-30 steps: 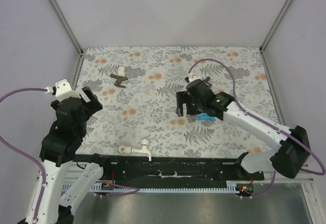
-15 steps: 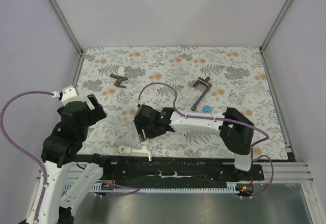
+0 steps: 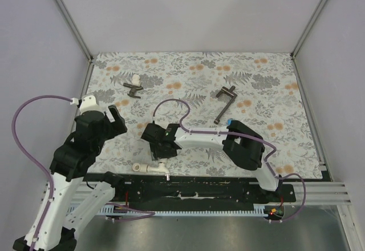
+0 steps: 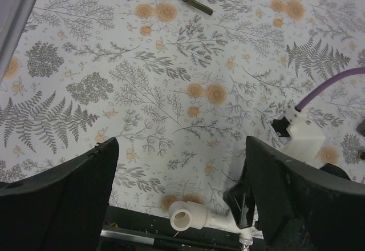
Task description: Install the water faucets
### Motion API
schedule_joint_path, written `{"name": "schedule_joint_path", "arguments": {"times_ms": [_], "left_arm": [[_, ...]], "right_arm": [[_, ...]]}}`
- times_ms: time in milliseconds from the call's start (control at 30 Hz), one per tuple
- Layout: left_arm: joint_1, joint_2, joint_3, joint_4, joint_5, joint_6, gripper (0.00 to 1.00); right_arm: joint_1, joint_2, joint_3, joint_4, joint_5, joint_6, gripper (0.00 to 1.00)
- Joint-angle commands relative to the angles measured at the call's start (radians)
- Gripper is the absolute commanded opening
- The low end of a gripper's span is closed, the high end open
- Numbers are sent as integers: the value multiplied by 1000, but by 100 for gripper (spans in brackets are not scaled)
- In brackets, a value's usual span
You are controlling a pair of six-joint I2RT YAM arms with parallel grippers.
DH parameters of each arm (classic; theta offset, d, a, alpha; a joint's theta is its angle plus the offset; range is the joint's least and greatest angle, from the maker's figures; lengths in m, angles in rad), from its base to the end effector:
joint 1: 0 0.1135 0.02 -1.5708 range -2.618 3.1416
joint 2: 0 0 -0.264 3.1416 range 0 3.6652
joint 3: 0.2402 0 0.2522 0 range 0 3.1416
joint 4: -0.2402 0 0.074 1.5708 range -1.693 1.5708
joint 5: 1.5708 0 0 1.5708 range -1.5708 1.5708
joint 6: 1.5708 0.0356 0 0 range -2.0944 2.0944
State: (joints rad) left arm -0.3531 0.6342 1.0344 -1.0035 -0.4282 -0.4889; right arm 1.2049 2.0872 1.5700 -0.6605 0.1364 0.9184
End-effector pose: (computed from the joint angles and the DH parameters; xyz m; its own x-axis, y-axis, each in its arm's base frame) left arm 0.0963 -0.0197 0.3603 -0.4671 -0.2832 -0.8376 -0.2555 0.9501 -0.1788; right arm 0.1601 0.4043 0.1732 -0.9210 -0.2033 -0.3324 -0.2877 0.9302 0.2281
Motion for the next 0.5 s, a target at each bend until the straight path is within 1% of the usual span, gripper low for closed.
{"name": "schedule_joint_path", "arguments": {"times_ms": [0, 67, 133, 167, 267, 300, 367, 467], "left_arm": [[-52, -51, -7, 17, -27, -20, 94], [-67, -82, -16, 0, -23, -30, 95], [-79, -113, -25, -15, -6, -45, 95], [-86, -120, -30, -21, 12, -56, 95], [-101, -139, -51, -23, 92, -94, 95], [-104, -145, -60, -23, 124, -114, 95], [-107, -160, -86, -11, 187, -157, 95], [-107, -148, -115, 8, 273, -227, 95]], "right_arm": [[45, 60, 85, -60, 45, 146, 62], [58, 80, 97, -91, 66, 181, 56], [58, 80, 76, -96, 84, 217, 44], [56, 71, 59, -100, 116, 229, 37], [32, 24, 1, -103, 222, 237, 2], [16, 1, -22, -103, 265, 229, 0], [-14, -53, -62, -85, 366, 195, 0], [-56, -160, -135, 5, 504, 96, 0]]}}
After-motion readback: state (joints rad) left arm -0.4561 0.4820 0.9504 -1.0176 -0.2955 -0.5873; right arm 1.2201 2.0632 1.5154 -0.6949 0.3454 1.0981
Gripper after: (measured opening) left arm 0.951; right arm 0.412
